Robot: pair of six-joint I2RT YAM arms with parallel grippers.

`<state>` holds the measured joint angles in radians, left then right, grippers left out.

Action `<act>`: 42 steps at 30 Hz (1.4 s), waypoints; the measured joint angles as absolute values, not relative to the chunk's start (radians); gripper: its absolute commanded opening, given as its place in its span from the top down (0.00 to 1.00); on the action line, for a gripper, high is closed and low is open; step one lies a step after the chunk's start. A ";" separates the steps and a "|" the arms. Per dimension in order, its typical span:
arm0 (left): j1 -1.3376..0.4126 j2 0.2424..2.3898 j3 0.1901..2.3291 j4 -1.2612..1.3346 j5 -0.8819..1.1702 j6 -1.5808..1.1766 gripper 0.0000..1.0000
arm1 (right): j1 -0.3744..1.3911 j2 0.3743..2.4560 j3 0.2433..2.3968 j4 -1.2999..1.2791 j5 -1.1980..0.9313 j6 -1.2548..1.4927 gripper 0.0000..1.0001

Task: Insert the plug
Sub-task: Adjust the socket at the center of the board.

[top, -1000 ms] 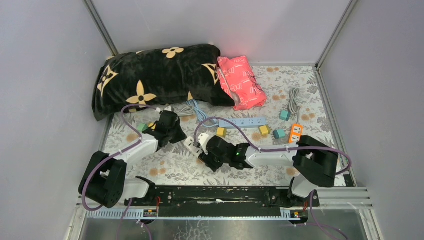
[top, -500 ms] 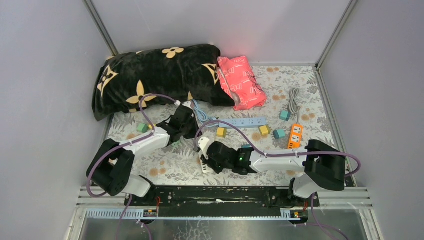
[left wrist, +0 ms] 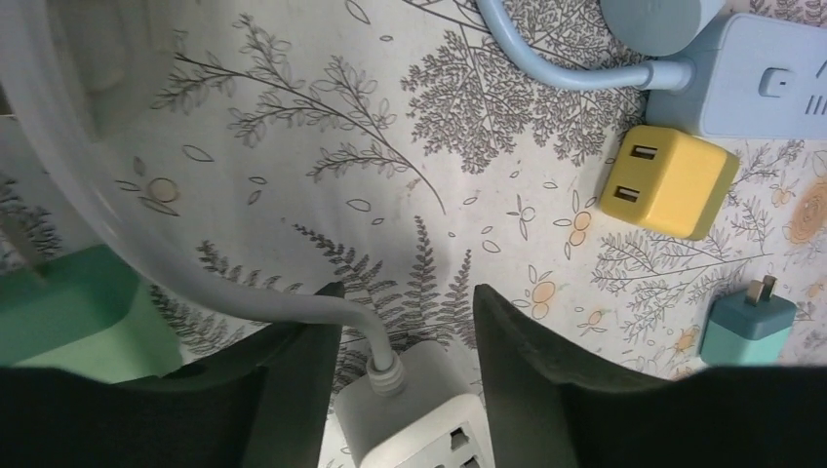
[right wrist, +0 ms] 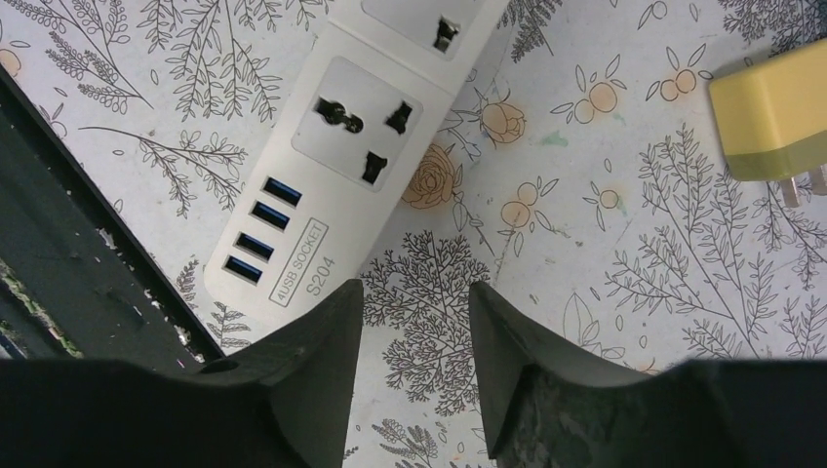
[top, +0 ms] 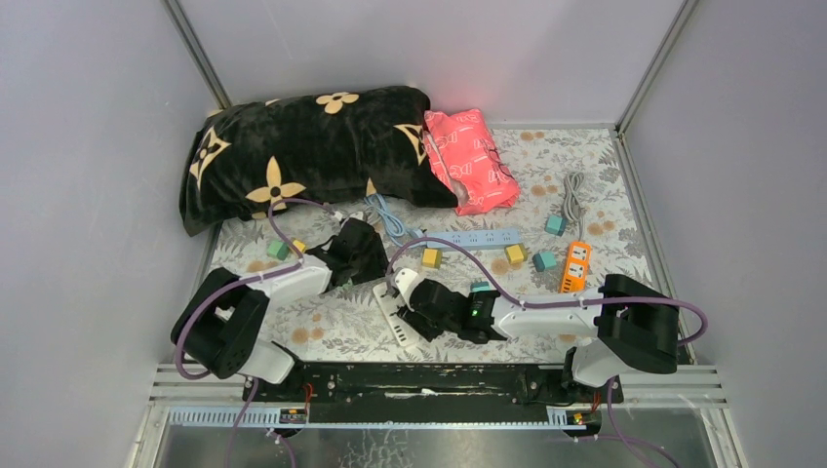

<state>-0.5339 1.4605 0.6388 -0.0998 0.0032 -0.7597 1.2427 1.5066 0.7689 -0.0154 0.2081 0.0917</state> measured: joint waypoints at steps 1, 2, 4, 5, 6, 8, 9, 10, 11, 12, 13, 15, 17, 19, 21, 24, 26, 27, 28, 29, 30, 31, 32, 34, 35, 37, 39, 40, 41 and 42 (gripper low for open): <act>-0.533 1.454 0.639 -0.102 -0.004 -0.762 0.36 | 1.243 1.507 0.769 -0.017 0.210 0.093 0.43; -0.529 1.445 0.639 -0.111 -0.012 -0.765 0.33 | 1.243 1.506 0.769 -0.019 0.209 0.094 0.41; -0.526 1.419 0.639 -0.128 -0.030 -0.765 0.26 | 1.243 1.506 0.772 -0.025 0.208 0.096 0.36; -0.525 1.401 0.639 -0.136 -0.037 -0.764 0.23 | 1.243 1.506 0.777 -0.030 0.209 0.099 0.32; -0.525 1.378 0.639 -0.147 -0.047 -0.763 0.20 | 1.243 1.506 0.782 -0.034 0.209 0.102 0.30; -0.524 1.316 0.643 -0.178 -0.072 -0.760 0.16 | 1.243 1.504 0.790 -0.036 0.214 0.104 0.26; -0.524 1.292 0.646 -0.189 -0.083 -0.757 0.15 | 1.243 1.500 0.792 -0.036 0.219 0.105 0.24; -0.524 1.271 0.651 -0.204 -0.097 -0.756 0.15 | 1.243 1.494 0.792 -0.036 0.222 0.106 0.23; -0.522 1.251 0.656 -0.218 -0.110 -0.753 0.14 | 1.243 1.488 0.792 -0.036 0.227 0.107 0.22; -0.522 1.231 0.660 -0.234 -0.126 -0.750 0.14 | 1.243 1.480 0.792 -0.035 0.230 0.107 0.21; -0.521 1.216 0.662 -0.248 -0.143 -0.749 0.14 | 1.243 1.473 0.792 -0.035 0.236 0.107 0.20; -0.515 1.193 0.663 -0.278 -0.171 -0.746 0.14 | 1.243 1.461 0.791 -0.031 0.251 0.110 0.19; -0.506 1.179 0.663 -0.305 -0.195 -0.744 0.14 | 1.243 1.450 0.787 -0.020 0.266 0.111 0.17; -0.492 1.164 0.663 -0.333 -0.218 -0.745 0.15 | 1.243 1.436 0.773 -0.004 0.282 0.113 0.15; -0.474 1.146 0.663 -0.361 -0.240 -0.745 0.17 | 1.243 1.415 0.751 0.013 0.301 0.113 0.14; -0.448 1.118 0.653 -0.384 -0.266 -0.744 0.23 | 1.243 1.383 0.715 0.032 0.327 0.114 0.12; -0.434 1.113 0.648 -0.393 -0.274 -0.744 0.31 | 1.243 1.365 0.694 0.050 0.343 0.115 0.11; -0.427 1.116 0.646 -0.398 -0.275 -0.743 0.37 | 1.243 1.356 0.684 0.059 0.350 0.115 0.11; -0.422 1.119 0.645 -0.400 -0.277 -0.741 0.42 | 1.243 1.348 0.675 0.066 0.356 0.117 0.10; -0.417 1.126 0.645 -0.403 -0.279 -0.738 0.46 | 1.243 1.342 0.669 0.068 0.360 0.118 0.10; -0.415 1.133 0.645 -0.406 -0.282 -0.736 0.49 | 1.243 1.335 0.663 0.074 0.364 0.119 0.09; -0.412 1.140 0.644 -0.411 -0.288 -0.734 0.50 | 1.243 1.330 0.660 0.077 0.370 0.119 0.08; -0.410 1.145 0.643 -0.416 -0.294 -0.731 0.50 | 1.243 1.326 0.656 0.082 0.377 0.120 0.08; -0.407 1.151 0.638 -0.421 -0.297 -0.730 0.50 | 1.243 1.319 0.651 0.093 0.385 0.121 0.07; -0.406 1.151 0.634 -0.422 -0.297 -0.730 0.50 | 1.243 1.316 0.647 0.099 0.387 0.121 0.07; -0.405 1.155 0.626 -0.421 -0.294 -0.730 0.49 | 1.243 1.312 0.637 0.112 0.398 0.121 0.06; -0.405 1.167 0.625 -0.421 -0.289 -0.730 0.47 | 1.243 1.311 0.628 0.119 0.406 0.122 0.05; -0.405 1.176 0.625 -0.420 -0.286 -0.730 0.47 | 1.243 1.311 0.624 0.121 0.409 0.122 0.04; -0.405 1.182 0.625 -0.420 -0.284 -0.730 0.47 | 1.243 1.311 0.621 0.122 0.412 0.123 0.04; -0.405 1.191 0.625 -0.420 -0.283 -0.730 0.47 | 1.243 1.311 0.618 0.125 0.416 0.123 0.03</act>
